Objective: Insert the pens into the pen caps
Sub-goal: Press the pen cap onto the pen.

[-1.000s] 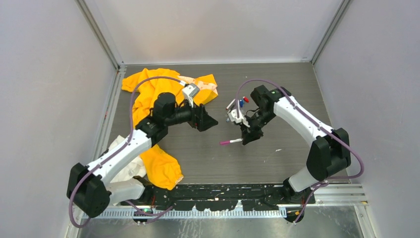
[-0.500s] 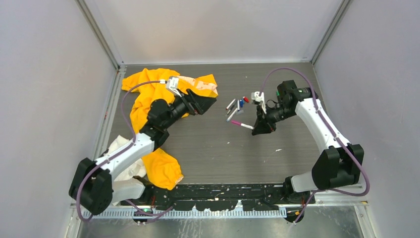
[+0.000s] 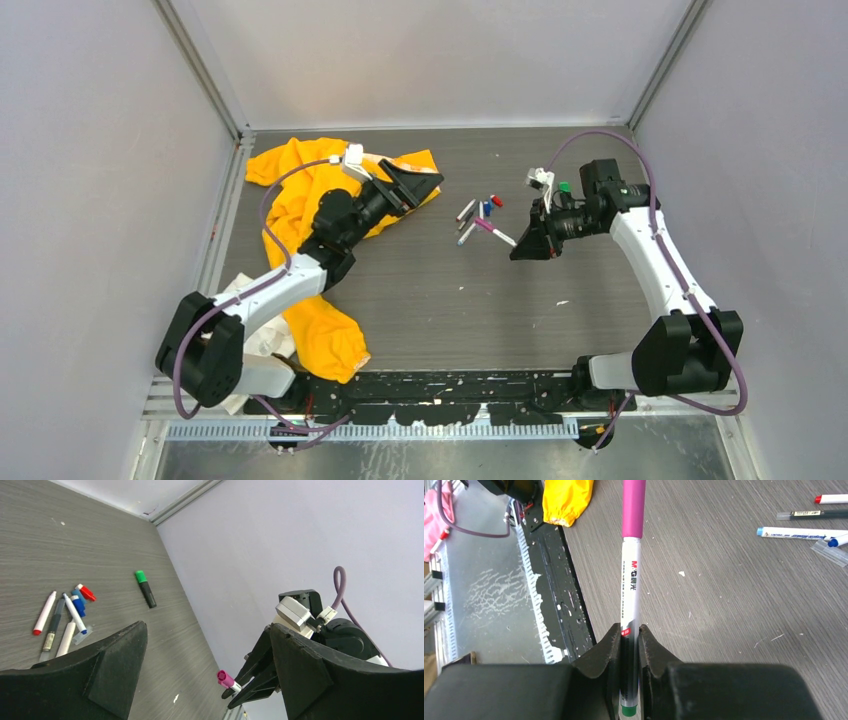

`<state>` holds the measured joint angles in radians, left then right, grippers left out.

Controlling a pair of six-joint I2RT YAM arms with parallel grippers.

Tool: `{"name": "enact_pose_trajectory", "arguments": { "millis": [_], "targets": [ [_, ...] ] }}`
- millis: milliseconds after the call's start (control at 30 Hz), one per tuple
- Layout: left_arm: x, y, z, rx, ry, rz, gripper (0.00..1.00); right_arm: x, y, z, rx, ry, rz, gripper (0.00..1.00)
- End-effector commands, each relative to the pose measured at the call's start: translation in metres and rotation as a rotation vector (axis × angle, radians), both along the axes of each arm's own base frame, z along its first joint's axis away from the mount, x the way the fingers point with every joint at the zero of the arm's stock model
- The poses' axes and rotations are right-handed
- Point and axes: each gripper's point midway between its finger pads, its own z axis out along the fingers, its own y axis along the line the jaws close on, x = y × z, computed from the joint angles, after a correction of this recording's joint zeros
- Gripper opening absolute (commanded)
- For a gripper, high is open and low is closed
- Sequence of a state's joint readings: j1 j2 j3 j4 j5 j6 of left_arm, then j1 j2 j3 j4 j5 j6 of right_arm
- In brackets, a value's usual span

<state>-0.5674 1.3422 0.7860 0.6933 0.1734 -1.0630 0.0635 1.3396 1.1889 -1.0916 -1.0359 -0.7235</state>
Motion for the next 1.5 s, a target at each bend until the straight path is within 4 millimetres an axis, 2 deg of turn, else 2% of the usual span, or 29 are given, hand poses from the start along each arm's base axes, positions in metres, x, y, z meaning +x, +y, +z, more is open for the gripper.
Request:
{"name": "enact_pose_trajectory", "arguments": {
  "millis": [0,233,500,900,1267,1467],
  "targets": [
    [-0.003,-0.003,0.037,-0.020,-0.077,0.035,0.93,0.001,0.006,0.016,0.073,-0.019,-0.001,0.01],
    [-0.008,-0.010,0.045,-0.040,-0.072,0.051,0.92,0.004,0.012,0.021,0.118,-0.001,0.016,0.01],
    [-0.004,-0.004,0.036,-0.009,-0.003,0.118,0.91,0.009,0.013,0.020,0.123,0.011,0.020,0.01],
    [-0.001,-0.011,0.036,-0.013,0.007,0.125,0.89,0.012,0.015,0.017,0.116,0.018,0.021,0.01],
    [0.001,-0.006,0.041,-0.031,0.007,0.199,0.89,0.013,0.018,0.016,0.112,0.024,0.036,0.01],
    [0.005,-0.009,0.038,-0.038,0.067,0.251,0.89,0.013,0.020,0.015,0.106,0.027,0.045,0.01]
  ]
}}
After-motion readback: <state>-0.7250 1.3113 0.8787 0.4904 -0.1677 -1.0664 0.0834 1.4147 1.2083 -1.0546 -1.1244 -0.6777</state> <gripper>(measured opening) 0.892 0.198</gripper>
